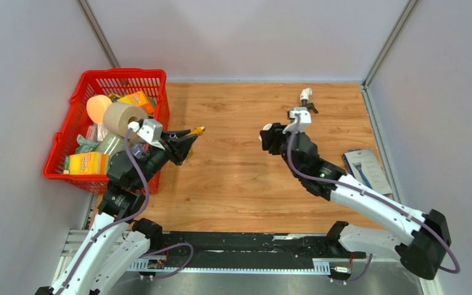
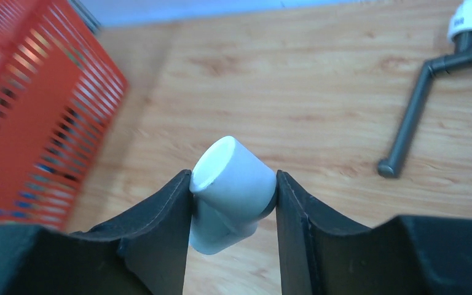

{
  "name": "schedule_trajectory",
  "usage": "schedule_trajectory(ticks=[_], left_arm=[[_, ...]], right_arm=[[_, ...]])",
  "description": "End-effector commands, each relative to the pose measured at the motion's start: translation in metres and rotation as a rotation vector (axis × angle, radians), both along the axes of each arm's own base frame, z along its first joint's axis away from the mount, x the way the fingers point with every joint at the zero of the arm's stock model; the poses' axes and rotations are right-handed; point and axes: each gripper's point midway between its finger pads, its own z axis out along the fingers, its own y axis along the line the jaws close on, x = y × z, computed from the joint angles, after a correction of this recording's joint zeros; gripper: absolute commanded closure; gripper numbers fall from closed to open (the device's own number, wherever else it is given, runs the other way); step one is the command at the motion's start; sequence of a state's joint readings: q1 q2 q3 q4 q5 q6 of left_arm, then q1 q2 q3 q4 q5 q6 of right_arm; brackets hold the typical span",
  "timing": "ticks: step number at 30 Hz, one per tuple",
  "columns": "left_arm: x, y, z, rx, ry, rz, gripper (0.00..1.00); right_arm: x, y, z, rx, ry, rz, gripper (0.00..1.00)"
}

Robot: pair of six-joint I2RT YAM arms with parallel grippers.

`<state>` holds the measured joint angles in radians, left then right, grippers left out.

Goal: Install the water faucets

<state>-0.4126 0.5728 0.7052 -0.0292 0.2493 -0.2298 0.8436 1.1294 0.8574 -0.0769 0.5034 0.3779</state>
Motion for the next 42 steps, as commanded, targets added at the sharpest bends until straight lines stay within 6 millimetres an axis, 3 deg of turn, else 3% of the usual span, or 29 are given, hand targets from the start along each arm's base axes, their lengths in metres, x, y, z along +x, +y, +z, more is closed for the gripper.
schedule_trajectory(ticks=[1, 4, 5, 6, 7, 10, 11, 12, 16, 17, 18, 19, 25, 34, 42], left_arm=[[-0.015, -0.010, 0.052, -0.219, -0.114, -0.085, 1.00], [-0.014, -0.011, 0.061, -0.342, -0.140, -0.102, 1.00], [-0.012, -0.014, 0.054, -0.380, -0.104, -0.118, 1.00], [-0.016, -0.016, 0.063, -0.407, -0.138, -0.141, 1.00], [-0.012, -0.020, 0.058, -0.436, -0.102, -0.158, 1.00], [-0.011, -0.028, 0.066, -0.507, -0.086, -0.213, 1.00], [-0.006, -0.033, 0.061, -0.523, -0.054, -0.228, 1.00], [-0.013, -0.037, 0.070, -0.540, -0.093, -0.275, 1.00], [-0.019, -0.062, 0.074, -0.535, -0.133, -0.413, 1.00], [-0.025, -0.067, 0.082, -0.543, -0.160, -0.453, 1.00], [-0.021, -0.076, 0.076, -0.529, -0.133, -0.481, 1.00], [-0.025, -0.079, 0.084, -0.535, -0.160, -0.512, 1.00], [-0.026, -0.104, 0.092, -0.559, -0.173, -0.637, 1.00], [-0.020, -0.145, 0.082, -0.556, -0.069, -0.800, 1.00], [-0.006, -0.168, 0.058, -0.498, 0.054, -0.790, 1.00]], right_arm=[[-0.007, -0.003, 0.076, 0.411, -0.151, -0.043, 1.00], [-0.016, -0.011, 0.099, 0.538, -0.192, -0.040, 1.00], [-0.019, -0.014, 0.104, 0.571, -0.202, -0.040, 1.00], [-0.022, -0.017, 0.109, 0.598, -0.211, -0.038, 1.00], [-0.024, -0.019, 0.113, 0.626, -0.219, -0.038, 1.00], [-0.031, -0.031, 0.124, 0.728, -0.250, -0.054, 1.00], [-0.033, -0.035, 0.126, 0.764, -0.263, -0.061, 1.00], [-0.034, -0.040, 0.126, 0.789, -0.273, -0.076, 1.00], [-0.036, -0.054, 0.130, 0.866, -0.309, -0.119, 1.00], [-0.036, -0.054, 0.130, 0.870, -0.313, -0.121, 1.00], [-0.036, -0.055, 0.133, 0.879, -0.324, -0.123, 1.00], [-0.036, -0.055, 0.134, 0.882, -0.330, -0.118, 1.00], [-0.036, -0.053, 0.143, 0.877, -0.395, -0.094, 1.00], [-0.035, -0.049, 0.150, 0.828, -0.459, -0.063, 1.00], [-0.039, -0.045, 0.150, 0.782, -0.489, -0.036, 1.00]])
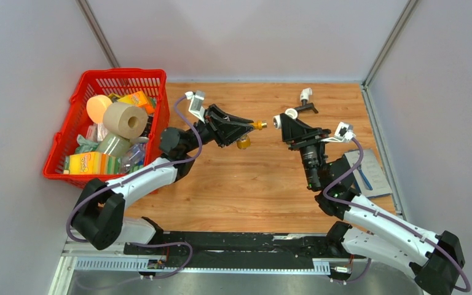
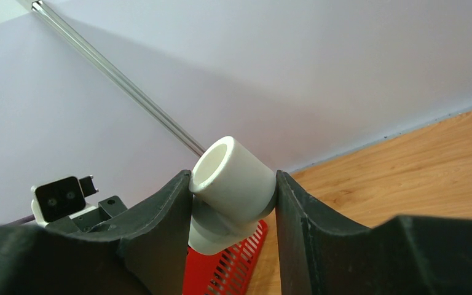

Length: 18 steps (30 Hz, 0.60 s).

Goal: Install the water faucets

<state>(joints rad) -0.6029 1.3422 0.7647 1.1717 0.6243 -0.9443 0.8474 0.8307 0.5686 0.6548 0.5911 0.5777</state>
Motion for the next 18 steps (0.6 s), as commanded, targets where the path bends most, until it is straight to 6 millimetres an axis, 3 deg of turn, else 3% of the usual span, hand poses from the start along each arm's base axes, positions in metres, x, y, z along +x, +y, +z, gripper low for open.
schedule_trajectory(ticks=[1, 18], left_arm=[[-0.009, -0.007, 0.014, -0.003, -0.049, -0.040, 1.00], [0.001, -0.013, 0.007, 0.036, -0.028, 0.001, 1.00]], right_arm=[[-0.010, 0.001, 0.016, 0.022, -0.075, 0.022, 1.00], [-0.019, 0.013, 0.016, -0.031, -0.095, 0.009, 1.00]])
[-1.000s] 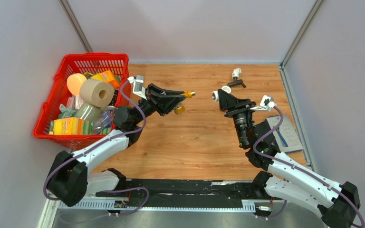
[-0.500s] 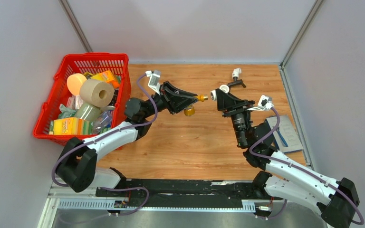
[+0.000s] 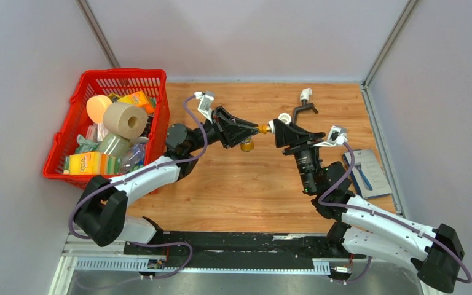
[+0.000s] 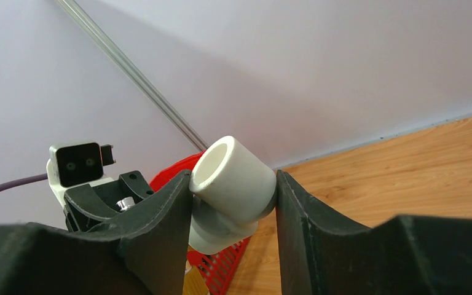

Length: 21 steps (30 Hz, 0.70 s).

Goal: Install the water faucets

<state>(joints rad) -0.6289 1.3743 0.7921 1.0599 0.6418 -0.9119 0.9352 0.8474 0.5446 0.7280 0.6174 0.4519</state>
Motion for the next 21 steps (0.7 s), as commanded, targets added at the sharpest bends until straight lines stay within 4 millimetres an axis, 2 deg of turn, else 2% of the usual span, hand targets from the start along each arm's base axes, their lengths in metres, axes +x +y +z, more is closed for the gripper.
schedule_trajectory(ticks=[1, 7, 14, 21], left_arm=[[-0.002, 0.003, 0.030, -0.048, -0.089, 0.032, 1.00], [-0.008, 0.004, 0.036, -0.053, -0.117, 0.065, 1.00], [-0.009, 0.004, 0.034, -0.050, -0.159, 0.145, 1.00], [-0.021, -0.004, 0.033, -0.065, -0.188, 0.151, 1.00]], right_arm=[[-0.006, -0.003, 0.020, 0.049, -0.053, -0.007, 1.00], [-0.007, -0.001, 0.017, 0.042, -0.040, -0.021, 1.00], [-0.009, -0.002, 0.014, 0.052, -0.023, -0.042, 1.00], [-0.011, 0.001, 0.014, 0.061, -0.032, -0.025, 1.00]])
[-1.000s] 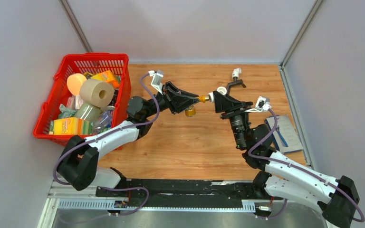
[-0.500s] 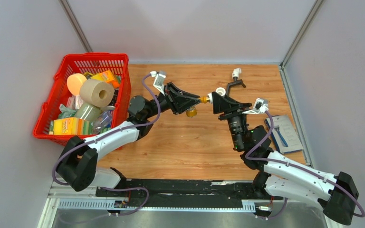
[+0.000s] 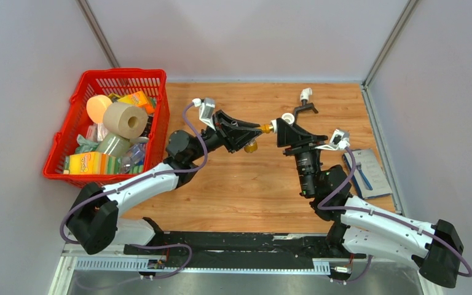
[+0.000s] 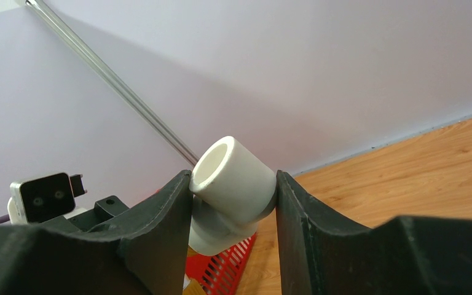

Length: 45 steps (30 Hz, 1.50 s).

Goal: Install the water faucets

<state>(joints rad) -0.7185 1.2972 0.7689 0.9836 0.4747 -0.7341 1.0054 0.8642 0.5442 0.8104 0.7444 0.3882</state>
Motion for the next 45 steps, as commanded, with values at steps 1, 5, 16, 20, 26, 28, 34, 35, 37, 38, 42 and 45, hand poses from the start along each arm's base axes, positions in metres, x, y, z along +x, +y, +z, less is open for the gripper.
schedule_trajectory(ticks=[1, 5, 16, 20, 26, 28, 34, 35, 37, 38, 42, 45], left_arm=[[-0.015, 0.000, 0.022, -0.058, -0.100, 0.015, 1.00], [-0.017, -0.003, 0.018, -0.053, -0.099, 0.001, 1.00], [-0.020, -0.004, 0.020, 0.030, -0.140, -0.001, 1.00], [-0.017, -0.003, 0.015, 0.083, -0.167, 0.026, 1.00], [-0.018, 0.000, 0.018, 0.136, -0.190, 0.045, 1.00], [-0.020, 0.002, 0.020, 0.143, -0.196, 0.043, 1.00], [-0.020, 0.000, 0.017, 0.197, -0.205, 0.030, 1.00], [-0.019, -0.001, 0.016, 0.206, -0.210, 0.030, 1.00], [-0.020, 0.000, 0.018, 0.218, -0.215, 0.028, 1.00], [-0.019, 0.000, 0.018, 0.217, -0.210, 0.036, 1.00], [-0.019, 0.003, 0.020, 0.205, -0.217, 0.051, 1.00], [-0.017, 0.002, 0.016, 0.208, -0.220, 0.056, 1.00]], right_arm=[[-0.007, 0.007, 0.010, 0.027, -0.035, 0.044, 1.00], [-0.010, 0.007, 0.015, 0.017, -0.055, 0.062, 1.00], [-0.013, 0.029, 0.021, -0.077, -0.075, 0.131, 1.00], [-0.012, 0.032, 0.022, -0.079, -0.066, 0.141, 1.00], [-0.011, 0.040, 0.021, -0.127, -0.066, 0.157, 1.00], [-0.012, 0.045, 0.023, -0.142, -0.077, 0.172, 1.00], [-0.017, 0.057, 0.027, -0.194, -0.114, 0.222, 1.00], [-0.017, 0.058, 0.028, -0.199, -0.117, 0.226, 1.00], [-0.020, 0.060, 0.029, -0.216, -0.133, 0.239, 1.00], [-0.019, 0.060, 0.029, -0.219, -0.133, 0.239, 1.00], [-0.021, 0.063, 0.028, -0.213, -0.131, 0.254, 1.00], [-0.022, 0.065, 0.030, -0.203, -0.131, 0.271, 1.00]])
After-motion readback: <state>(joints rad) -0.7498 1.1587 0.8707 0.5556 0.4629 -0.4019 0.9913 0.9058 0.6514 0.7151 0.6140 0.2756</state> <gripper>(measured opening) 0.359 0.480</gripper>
